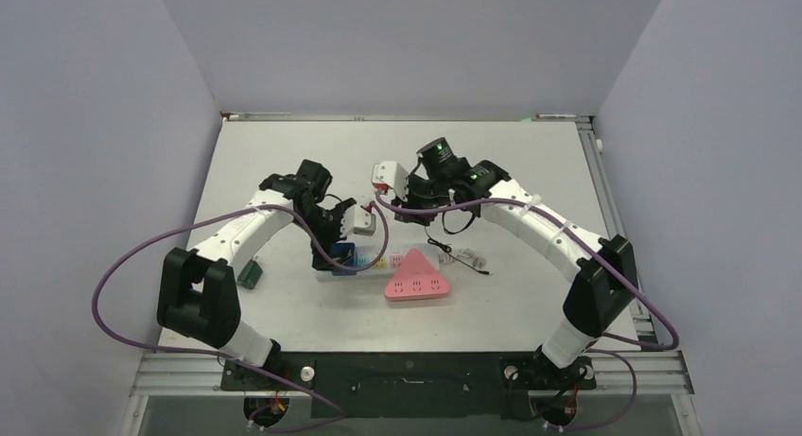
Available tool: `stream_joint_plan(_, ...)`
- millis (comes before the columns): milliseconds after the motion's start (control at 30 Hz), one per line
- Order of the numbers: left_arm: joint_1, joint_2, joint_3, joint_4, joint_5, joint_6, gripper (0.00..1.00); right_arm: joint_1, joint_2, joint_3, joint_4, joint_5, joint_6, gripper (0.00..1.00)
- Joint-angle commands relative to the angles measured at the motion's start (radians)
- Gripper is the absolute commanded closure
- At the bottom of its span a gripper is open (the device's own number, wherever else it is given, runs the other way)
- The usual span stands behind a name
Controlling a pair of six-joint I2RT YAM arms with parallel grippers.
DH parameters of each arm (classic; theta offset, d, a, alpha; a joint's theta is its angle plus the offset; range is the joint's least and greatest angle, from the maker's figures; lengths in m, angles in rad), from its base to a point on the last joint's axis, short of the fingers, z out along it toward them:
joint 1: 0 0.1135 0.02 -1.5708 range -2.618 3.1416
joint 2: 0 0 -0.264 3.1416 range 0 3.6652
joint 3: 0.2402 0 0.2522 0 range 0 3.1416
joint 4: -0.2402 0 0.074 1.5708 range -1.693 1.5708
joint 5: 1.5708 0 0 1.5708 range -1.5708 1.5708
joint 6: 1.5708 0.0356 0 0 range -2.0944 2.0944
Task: Insert the plug
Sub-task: Move the socket to the center of the board, then insert the plug into the socket.
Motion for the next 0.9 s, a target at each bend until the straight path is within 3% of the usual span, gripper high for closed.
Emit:
stream_joint_plan(0, 0.034, -0.115, 0.039, -0.019, 0.116, -0.064, 0.04, 0.065, 0.068, 0.126, -0.134, -0.026, -0.096, 0.95)
stream_joint_plan(267, 0.207, -0.21, 0.074, -0.013, 0.232, -0.191, 0.04, 0.191, 0.213, 0.218, -0.246, 0.082, -0.124, 0.95)
stream_joint_plan(433, 0.276, -0.238, 0.016, 0.066, 0.264, -0.256, 0.04, 0.252, 0.3, 0.278, -0.308, 0.126, -0.149, 0.95)
stream_joint_plan(667, 0.391, -0.251, -0.05, 0.202, 0.369, -0.449, 0.04, 0.27, 0.331, 0.277, -0.331, 0.105, -0.174, 0.95)
stream_joint_plan(867, 0.459, -0.229, -0.073, 0.239, 0.421, -0.515, 0.04, 0.265, 0.317, 0.249, -0.305, 0.122, -0.18, 0.95)
